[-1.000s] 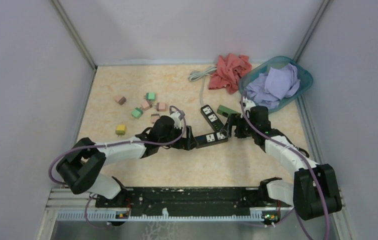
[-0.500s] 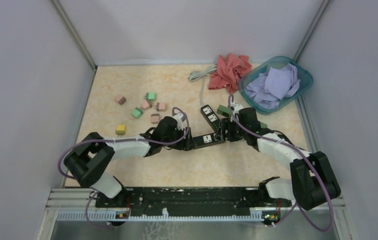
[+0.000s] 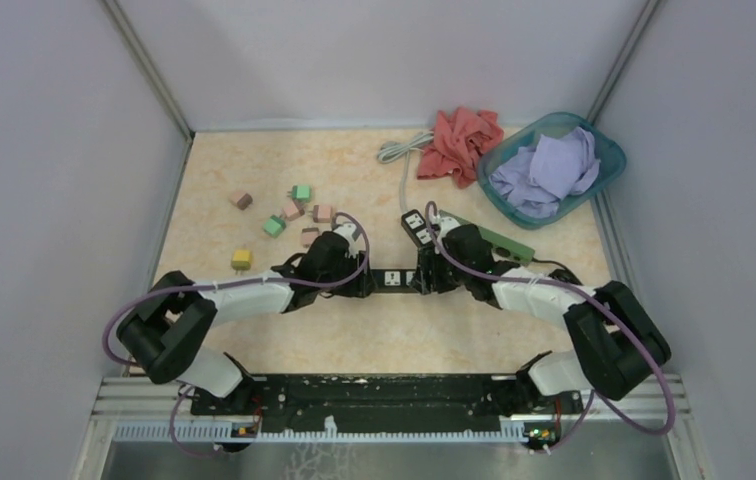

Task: Insert the plug
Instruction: Move the socket to the center of the board, then pick up the plug from the center of the board.

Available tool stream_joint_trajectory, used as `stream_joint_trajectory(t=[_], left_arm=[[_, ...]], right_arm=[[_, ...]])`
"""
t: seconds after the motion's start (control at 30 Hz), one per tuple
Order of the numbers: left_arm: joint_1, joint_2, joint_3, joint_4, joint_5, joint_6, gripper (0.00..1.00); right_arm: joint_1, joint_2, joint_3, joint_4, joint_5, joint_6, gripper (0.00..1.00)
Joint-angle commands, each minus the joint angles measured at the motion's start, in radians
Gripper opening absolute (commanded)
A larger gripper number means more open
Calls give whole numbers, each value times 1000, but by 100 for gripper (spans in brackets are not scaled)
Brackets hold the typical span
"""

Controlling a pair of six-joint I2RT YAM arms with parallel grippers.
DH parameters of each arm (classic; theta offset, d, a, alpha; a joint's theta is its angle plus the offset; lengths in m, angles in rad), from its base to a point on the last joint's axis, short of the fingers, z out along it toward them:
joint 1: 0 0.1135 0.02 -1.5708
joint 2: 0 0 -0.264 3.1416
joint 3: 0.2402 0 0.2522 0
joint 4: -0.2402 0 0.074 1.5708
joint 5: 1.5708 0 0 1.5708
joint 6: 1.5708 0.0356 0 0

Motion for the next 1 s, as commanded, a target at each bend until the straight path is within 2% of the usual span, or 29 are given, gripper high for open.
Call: stream_joint_trajectory(t=[0.0,0.2,0.33,0.73,0.97], left_arm=[[29,-51,-15,-59,-122,26,58],[108,-105,-71,-77,-126,40,58],[148,-131,-99,-70,-83,36,58],[206,-238,-106,-124,-46,2,77],[256,-345,-97,-231,-132,-14,92]], right_arm=[[114,82,90,126,-122,77,52],[212,167,169,148,-141,92,51],[223,165,203,102,-119,67,52],[204,-50,217,-161,174,-137,66],[126,-125,134,-109,175,-172,70]])
